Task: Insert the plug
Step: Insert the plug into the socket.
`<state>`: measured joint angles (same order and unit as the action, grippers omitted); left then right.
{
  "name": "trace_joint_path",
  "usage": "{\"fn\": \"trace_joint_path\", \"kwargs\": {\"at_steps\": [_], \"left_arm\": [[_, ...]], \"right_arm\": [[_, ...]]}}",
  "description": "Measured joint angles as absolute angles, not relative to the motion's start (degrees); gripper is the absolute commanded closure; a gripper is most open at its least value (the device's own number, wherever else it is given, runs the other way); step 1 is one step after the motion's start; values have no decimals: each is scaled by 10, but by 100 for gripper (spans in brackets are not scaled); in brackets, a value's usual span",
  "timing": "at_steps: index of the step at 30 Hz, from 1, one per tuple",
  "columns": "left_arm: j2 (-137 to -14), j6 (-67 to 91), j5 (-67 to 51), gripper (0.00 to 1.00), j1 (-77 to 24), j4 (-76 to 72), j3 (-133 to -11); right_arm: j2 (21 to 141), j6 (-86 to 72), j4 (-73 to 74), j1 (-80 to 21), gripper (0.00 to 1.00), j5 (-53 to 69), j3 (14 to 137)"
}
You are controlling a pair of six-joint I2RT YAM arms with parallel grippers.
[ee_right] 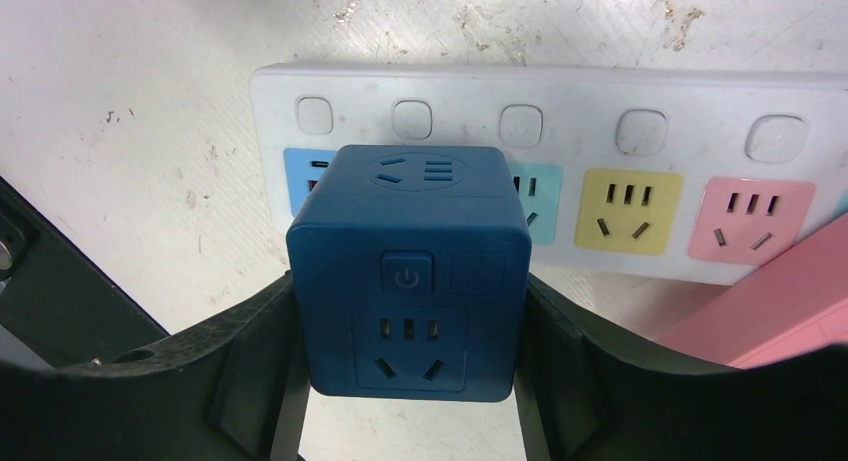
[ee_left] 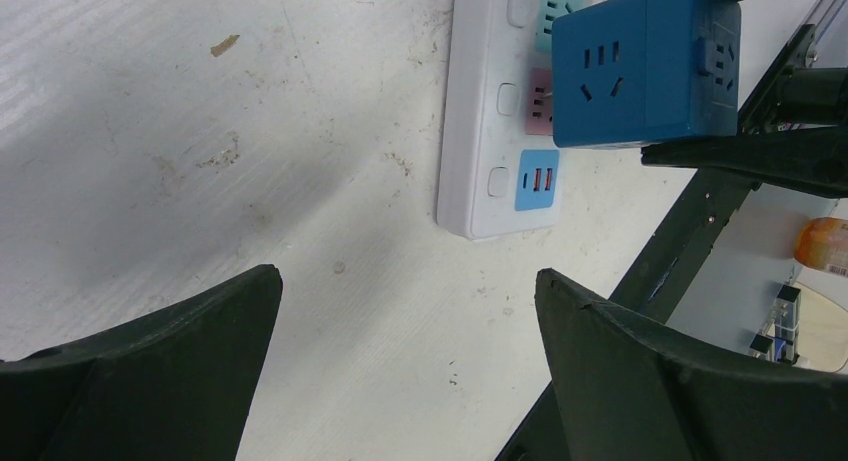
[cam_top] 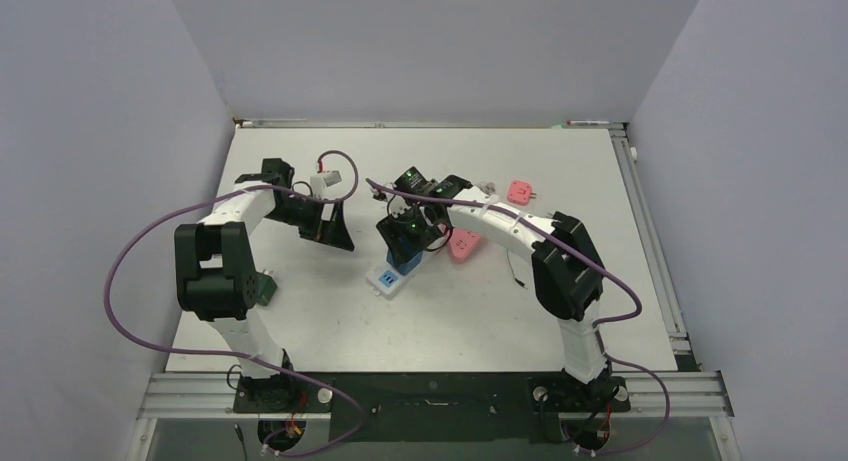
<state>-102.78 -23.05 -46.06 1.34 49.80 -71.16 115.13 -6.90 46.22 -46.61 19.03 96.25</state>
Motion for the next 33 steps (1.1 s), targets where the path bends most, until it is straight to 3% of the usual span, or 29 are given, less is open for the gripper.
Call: {"fn": "trace_joint_path", "kwargs": {"at_steps": [33], "left_arm": [[-1028,-216,-460,4,36,507,-723]], "right_arm": [[1150,-67,448,-482,95,163,957]]}}
